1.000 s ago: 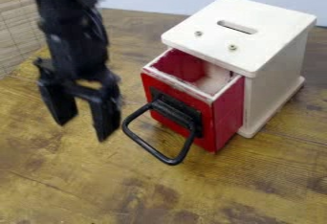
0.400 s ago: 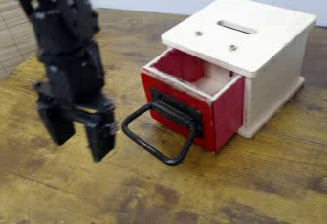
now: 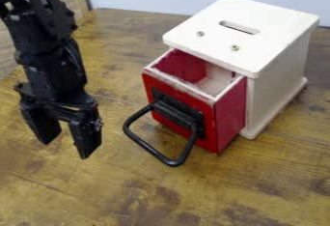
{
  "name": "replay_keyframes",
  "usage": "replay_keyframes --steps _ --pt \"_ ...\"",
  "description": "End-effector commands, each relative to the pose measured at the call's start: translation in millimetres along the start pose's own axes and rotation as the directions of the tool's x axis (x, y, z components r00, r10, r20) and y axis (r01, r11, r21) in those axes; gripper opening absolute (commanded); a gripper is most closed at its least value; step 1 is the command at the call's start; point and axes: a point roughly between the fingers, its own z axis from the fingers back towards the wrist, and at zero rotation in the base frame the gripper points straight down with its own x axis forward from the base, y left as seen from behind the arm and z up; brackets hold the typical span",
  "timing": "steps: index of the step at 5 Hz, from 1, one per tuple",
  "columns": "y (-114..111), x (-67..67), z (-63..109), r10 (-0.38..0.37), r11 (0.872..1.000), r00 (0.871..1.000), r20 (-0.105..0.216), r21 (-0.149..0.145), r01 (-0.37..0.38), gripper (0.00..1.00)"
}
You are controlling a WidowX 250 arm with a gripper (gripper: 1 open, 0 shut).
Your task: Close the drawer
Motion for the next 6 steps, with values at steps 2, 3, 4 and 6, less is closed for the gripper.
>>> replay_keyframes --steps 2,3,4,6 --pt "0 13.2 47.2 -0.012 1.0 0.995 0.098 0.003 0.012 1.0" --pt "-5 13.5 39.1 -0.054 0.998 0.995 0.087 0.019 0.052 1.0" --pt "-8 12.9 30.1 -0.092 0.995 0.993 0.074 0.031 0.09 1.0" --pt "-30 11.1 24.8 0.031 0.999 0.998 0.061 0.028 -0.032 1.0"
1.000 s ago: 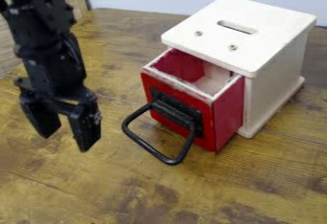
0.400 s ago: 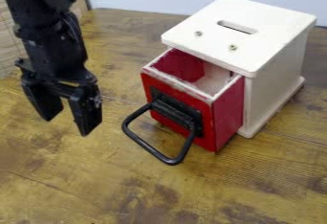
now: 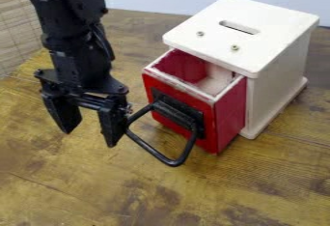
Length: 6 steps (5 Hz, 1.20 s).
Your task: Close the drawer
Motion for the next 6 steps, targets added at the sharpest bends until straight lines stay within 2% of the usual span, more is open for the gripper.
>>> replay_keyframes --steps 1,2,4,5,6 --pt "-10 -0.7 12.2 -0.029 1.0 0.999 0.03 -0.006 0.029 1.0" --pt "-18 -2.6 15.0 -0.051 0.999 0.998 0.029 -0.016 0.051 1.0" --pt "9 21.3 7.1 -0.096 0.995 0.995 0.036 -0.031 0.097 1.0" --pt "9 26.1 15.7 -0.054 0.998 0.998 0.044 -0.032 0.055 1.0" --pt "15 12.5 23.2 -0.02 0.999 0.998 0.055 -0.025 0.022 1.0"
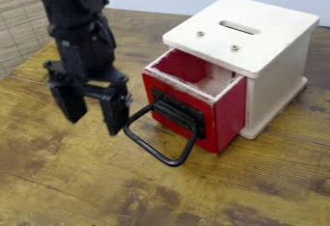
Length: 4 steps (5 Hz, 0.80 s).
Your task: Close the drawer
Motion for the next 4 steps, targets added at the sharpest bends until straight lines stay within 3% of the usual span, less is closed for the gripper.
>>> replay_keyframes --steps 1,3,4 --pt "11 -13.2 28.9 0.037 0.999 0.995 0.093 0.01 -0.039 1.0" --pt "8 -17.3 3.7 -0.034 0.999 0.995 0.094 0.012 0.033 1.0" --pt "10 -10.2 5.2 -0.017 1.0 0.995 0.1 0.01 0.016 1.0"
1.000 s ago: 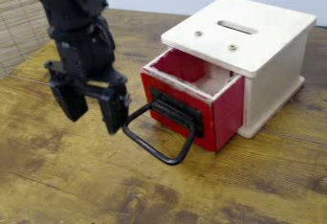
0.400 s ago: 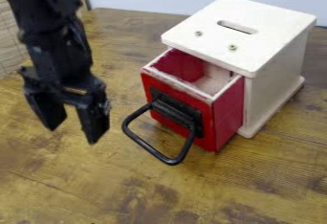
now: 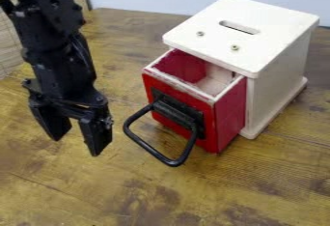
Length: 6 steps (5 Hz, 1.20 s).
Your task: Close the drawer
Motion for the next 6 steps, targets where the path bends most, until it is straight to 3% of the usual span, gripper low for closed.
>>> replay_keyframes --steps 1,3,4,5,6 --pt "6 14.3 16.3 0.024 1.0 0.998 0.062 0.002 -0.024 1.0" --pt "19 17.8 22.7 0.143 0.989 0.988 0.063 0.015 -0.144 1.0" --pt "18 17.5 27.4 0.166 0.985 0.984 0.061 0.029 -0.168 1.0" --pt "15 18.2 30.9 0.178 0.983 0.982 0.064 0.044 -0.181 1.0" --pt "18 15.9 33.6 0.13 0.989 0.989 0.064 0.058 -0.134 1.0"
